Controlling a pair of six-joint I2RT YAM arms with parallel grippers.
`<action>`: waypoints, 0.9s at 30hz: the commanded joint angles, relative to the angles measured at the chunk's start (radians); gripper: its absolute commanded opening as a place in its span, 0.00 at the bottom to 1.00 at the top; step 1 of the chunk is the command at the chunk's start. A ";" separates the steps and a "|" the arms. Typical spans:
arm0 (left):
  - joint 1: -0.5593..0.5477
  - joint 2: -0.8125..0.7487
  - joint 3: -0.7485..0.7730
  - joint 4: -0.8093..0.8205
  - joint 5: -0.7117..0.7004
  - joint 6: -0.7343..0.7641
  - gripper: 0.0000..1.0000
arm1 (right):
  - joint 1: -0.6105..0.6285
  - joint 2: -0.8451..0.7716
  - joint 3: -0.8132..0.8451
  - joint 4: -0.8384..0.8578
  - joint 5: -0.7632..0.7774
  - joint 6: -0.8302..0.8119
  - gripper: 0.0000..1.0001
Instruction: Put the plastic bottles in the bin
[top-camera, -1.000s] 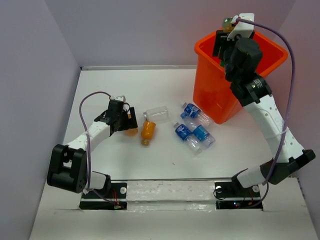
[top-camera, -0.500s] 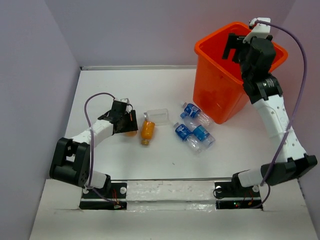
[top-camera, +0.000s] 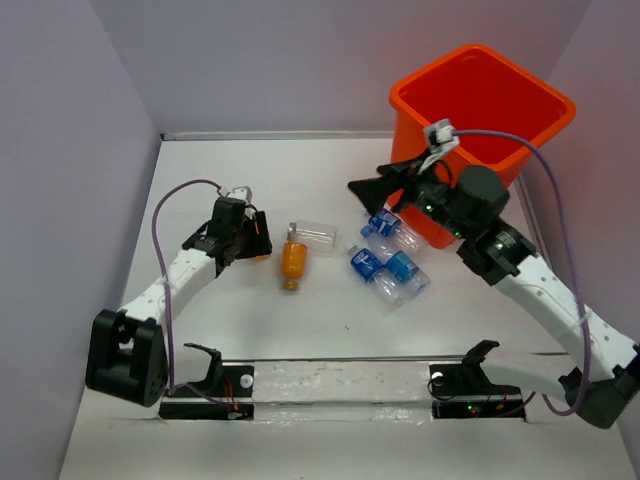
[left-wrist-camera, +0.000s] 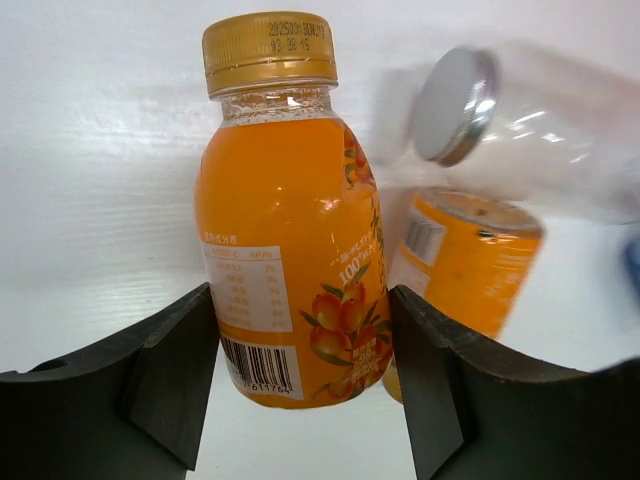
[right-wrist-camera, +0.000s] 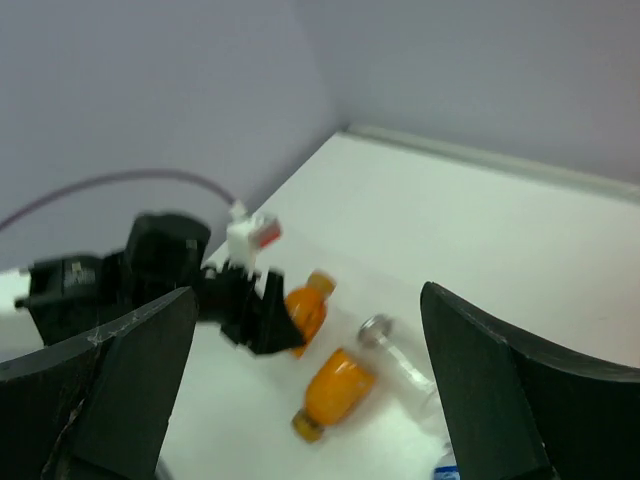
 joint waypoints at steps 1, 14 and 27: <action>-0.016 -0.274 0.019 0.064 -0.001 0.033 0.56 | 0.140 0.083 -0.110 0.173 -0.066 0.113 0.98; -0.082 -0.536 -0.075 0.280 0.449 0.090 0.49 | 0.205 0.361 -0.118 0.400 -0.220 0.308 1.00; -0.115 -0.545 -0.076 0.308 0.572 0.109 0.50 | 0.214 0.462 -0.103 0.482 -0.260 0.388 0.96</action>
